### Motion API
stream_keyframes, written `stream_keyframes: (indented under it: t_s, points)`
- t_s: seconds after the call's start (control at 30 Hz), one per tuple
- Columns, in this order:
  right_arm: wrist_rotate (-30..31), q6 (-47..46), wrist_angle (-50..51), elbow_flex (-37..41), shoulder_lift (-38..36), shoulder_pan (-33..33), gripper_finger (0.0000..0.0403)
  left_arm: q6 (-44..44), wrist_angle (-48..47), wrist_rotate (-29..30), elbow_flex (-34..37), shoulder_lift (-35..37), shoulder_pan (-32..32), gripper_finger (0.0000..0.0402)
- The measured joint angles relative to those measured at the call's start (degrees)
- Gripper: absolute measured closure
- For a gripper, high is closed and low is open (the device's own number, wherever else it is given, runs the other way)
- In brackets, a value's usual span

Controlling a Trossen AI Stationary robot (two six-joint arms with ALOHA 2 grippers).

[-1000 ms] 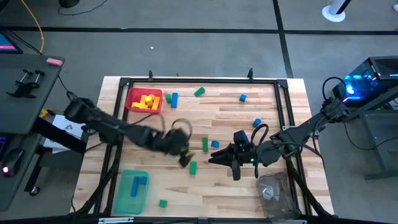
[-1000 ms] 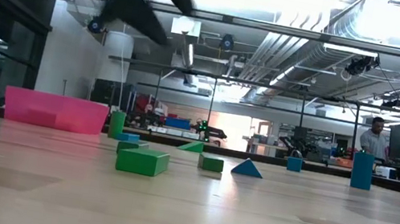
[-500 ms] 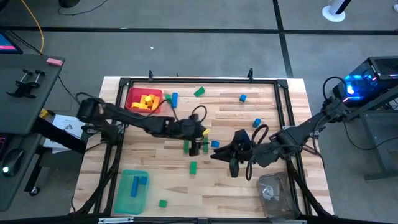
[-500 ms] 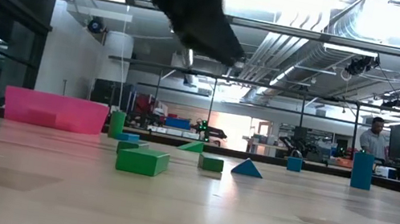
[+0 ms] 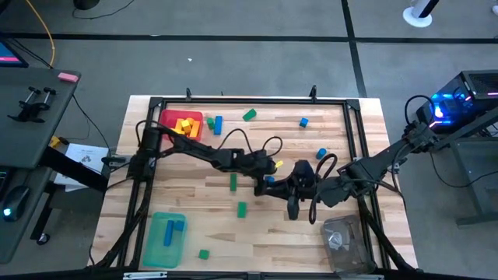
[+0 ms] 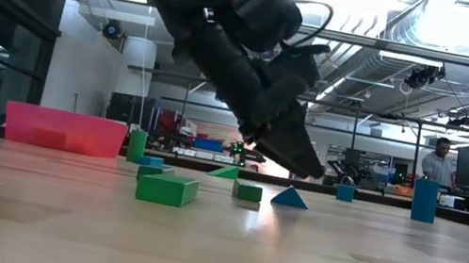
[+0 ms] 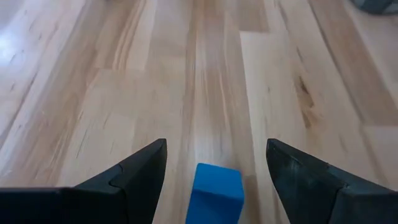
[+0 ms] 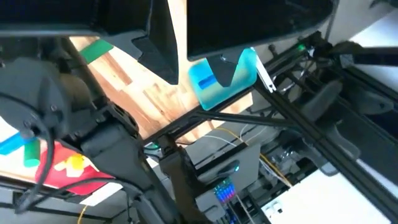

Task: Sort blocks
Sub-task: Put the blue block into the green bin

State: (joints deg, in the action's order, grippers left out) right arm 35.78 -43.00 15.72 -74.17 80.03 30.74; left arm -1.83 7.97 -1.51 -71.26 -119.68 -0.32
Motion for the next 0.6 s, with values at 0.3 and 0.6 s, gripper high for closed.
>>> stream_keyframes:
  t_s: [0.3, 0.6]
  points:
    - [-0.6, 2.0, 2.8, 0.0, -0.2, 0.0, 0.0402, 8.5, -2.4, -1.8, 0.0, -0.6, 0.0, 0.0153]
    - [-0.8, -0.6, 3.2, 0.0, -0.3, -2.1, 0.0402, 9.2, -0.9, -3.0, -0.1, -3.8, 0.0, 0.0162]
